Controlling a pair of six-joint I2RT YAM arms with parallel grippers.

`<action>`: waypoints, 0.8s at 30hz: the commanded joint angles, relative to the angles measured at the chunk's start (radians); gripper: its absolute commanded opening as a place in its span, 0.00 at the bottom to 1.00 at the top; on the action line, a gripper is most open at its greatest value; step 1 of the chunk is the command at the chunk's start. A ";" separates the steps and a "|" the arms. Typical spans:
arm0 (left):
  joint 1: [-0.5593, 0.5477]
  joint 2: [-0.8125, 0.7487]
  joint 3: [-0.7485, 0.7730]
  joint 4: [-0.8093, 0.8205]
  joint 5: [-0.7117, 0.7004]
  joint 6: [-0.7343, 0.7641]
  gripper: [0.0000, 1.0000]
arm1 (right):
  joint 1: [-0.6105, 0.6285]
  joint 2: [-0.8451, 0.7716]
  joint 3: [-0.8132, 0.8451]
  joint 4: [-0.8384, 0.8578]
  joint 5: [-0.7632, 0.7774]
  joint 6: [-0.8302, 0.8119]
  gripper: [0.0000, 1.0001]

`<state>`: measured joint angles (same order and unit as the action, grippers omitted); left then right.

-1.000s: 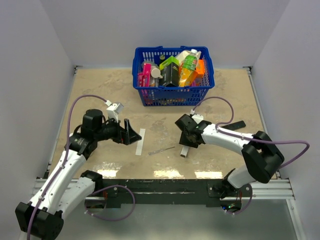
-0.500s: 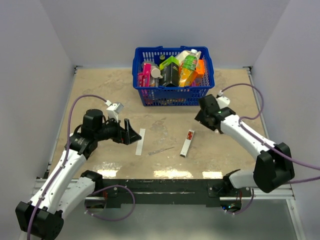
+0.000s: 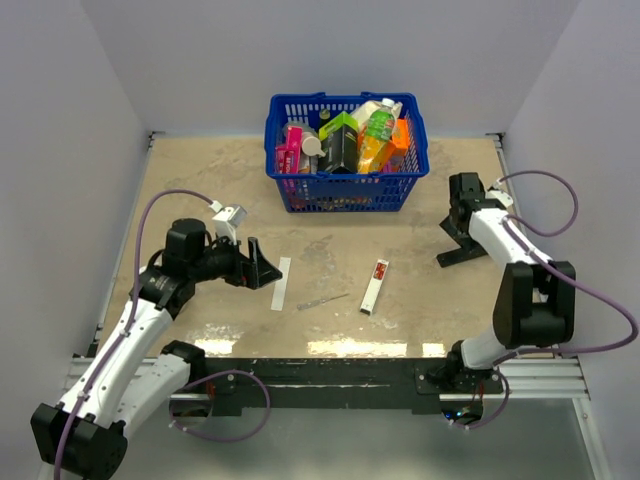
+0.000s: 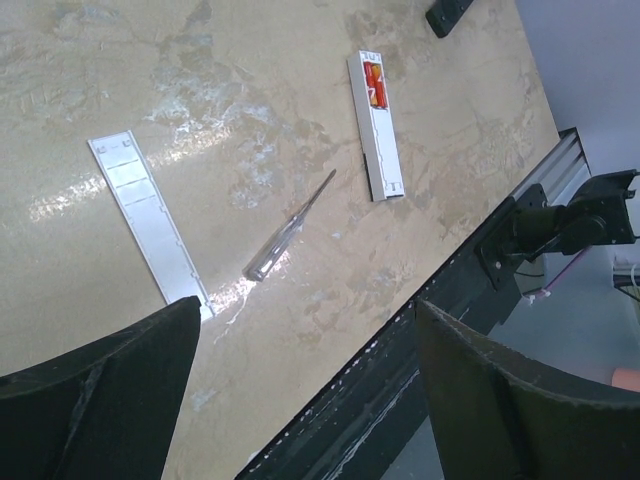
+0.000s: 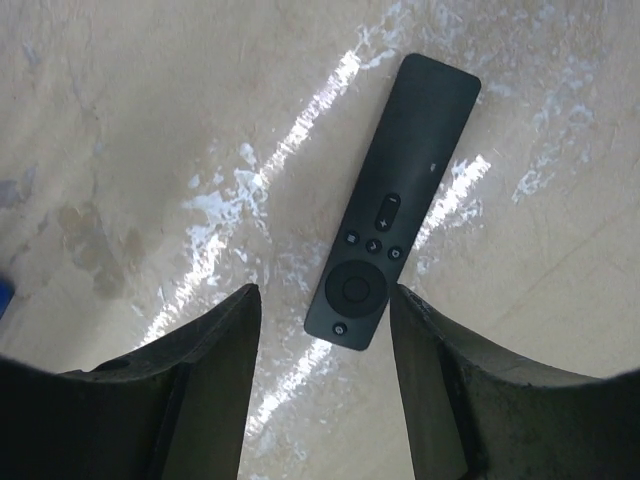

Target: Unload the batteries from the remote control

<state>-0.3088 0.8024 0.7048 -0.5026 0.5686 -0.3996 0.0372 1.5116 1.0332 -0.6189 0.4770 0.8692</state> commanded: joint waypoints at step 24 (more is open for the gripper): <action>-0.001 0.003 -0.007 0.033 0.005 0.018 0.90 | -0.138 0.262 0.061 0.036 -0.067 0.111 0.61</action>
<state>-0.3088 0.8032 0.7048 -0.5022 0.5640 -0.3996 -0.0971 1.7664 1.1072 -0.6189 0.4236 0.9440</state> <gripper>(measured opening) 0.900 0.617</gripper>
